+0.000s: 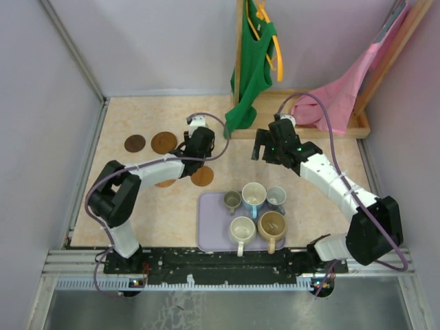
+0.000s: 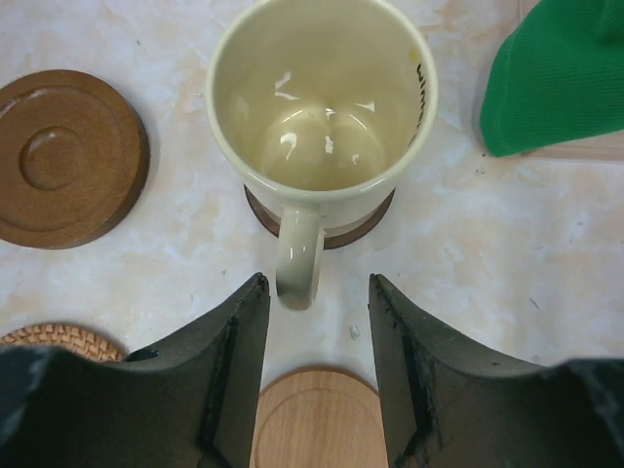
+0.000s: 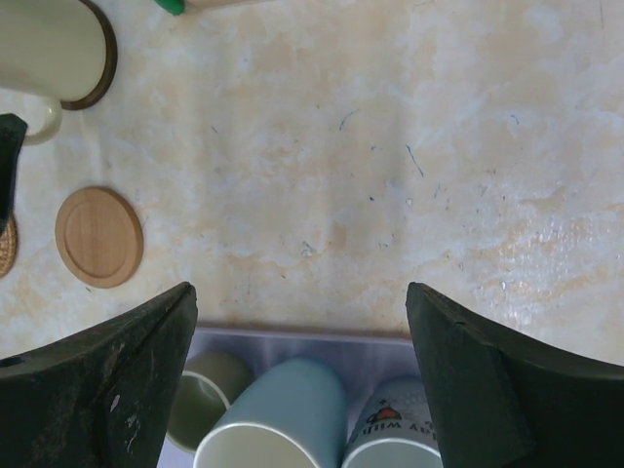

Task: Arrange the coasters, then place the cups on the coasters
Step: Place the cup on the coaster.

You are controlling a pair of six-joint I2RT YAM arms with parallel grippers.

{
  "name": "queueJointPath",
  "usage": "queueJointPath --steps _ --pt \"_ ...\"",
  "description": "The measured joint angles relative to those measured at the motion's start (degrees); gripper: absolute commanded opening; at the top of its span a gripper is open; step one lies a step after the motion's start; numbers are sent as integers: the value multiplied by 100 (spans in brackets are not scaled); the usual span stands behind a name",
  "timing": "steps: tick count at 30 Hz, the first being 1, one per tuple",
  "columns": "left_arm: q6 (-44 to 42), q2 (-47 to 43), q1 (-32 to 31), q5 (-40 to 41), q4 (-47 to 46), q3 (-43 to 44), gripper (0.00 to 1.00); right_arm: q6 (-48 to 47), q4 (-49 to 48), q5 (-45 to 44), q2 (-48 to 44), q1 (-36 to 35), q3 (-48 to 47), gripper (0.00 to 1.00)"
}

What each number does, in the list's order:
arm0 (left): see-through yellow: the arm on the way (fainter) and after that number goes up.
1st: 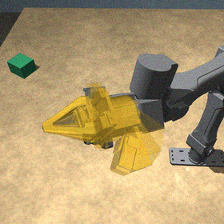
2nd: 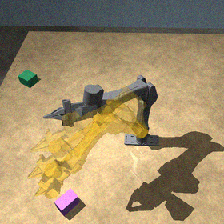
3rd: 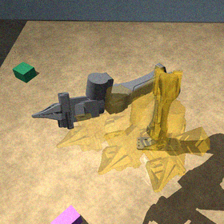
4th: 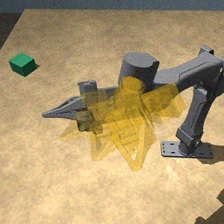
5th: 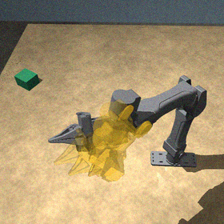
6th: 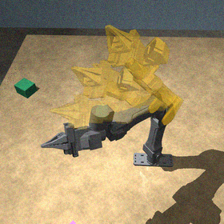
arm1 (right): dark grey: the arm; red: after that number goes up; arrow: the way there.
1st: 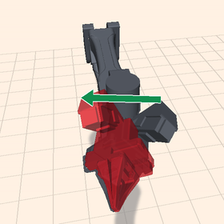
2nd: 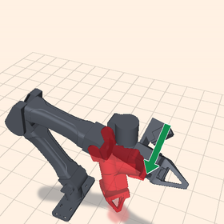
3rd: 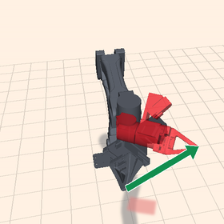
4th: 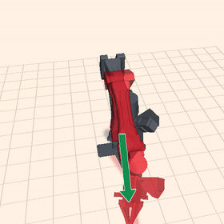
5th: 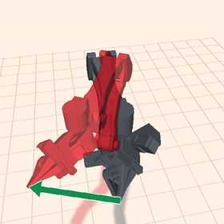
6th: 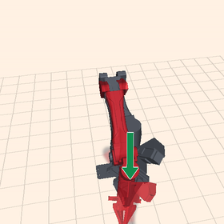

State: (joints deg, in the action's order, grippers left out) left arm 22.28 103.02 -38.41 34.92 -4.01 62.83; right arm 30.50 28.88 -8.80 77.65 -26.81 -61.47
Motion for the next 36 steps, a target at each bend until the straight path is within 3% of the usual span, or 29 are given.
queueJointPath --steps 7,12,25,36 --pt "155 -651 -334 315 520 0 52 61 4 46 -175 0 197 89" --pt "509 -1093 -966 546 1091 -2 51 63 0 50 -356 0 267 89" --pt "2461 -1687 -2332 686 2852 -396 45 61 33 42 -621 0 380 89" --pt "3775 -1596 -3351 710 3506 -393 45 57 114 -81 -872 0 444 89"
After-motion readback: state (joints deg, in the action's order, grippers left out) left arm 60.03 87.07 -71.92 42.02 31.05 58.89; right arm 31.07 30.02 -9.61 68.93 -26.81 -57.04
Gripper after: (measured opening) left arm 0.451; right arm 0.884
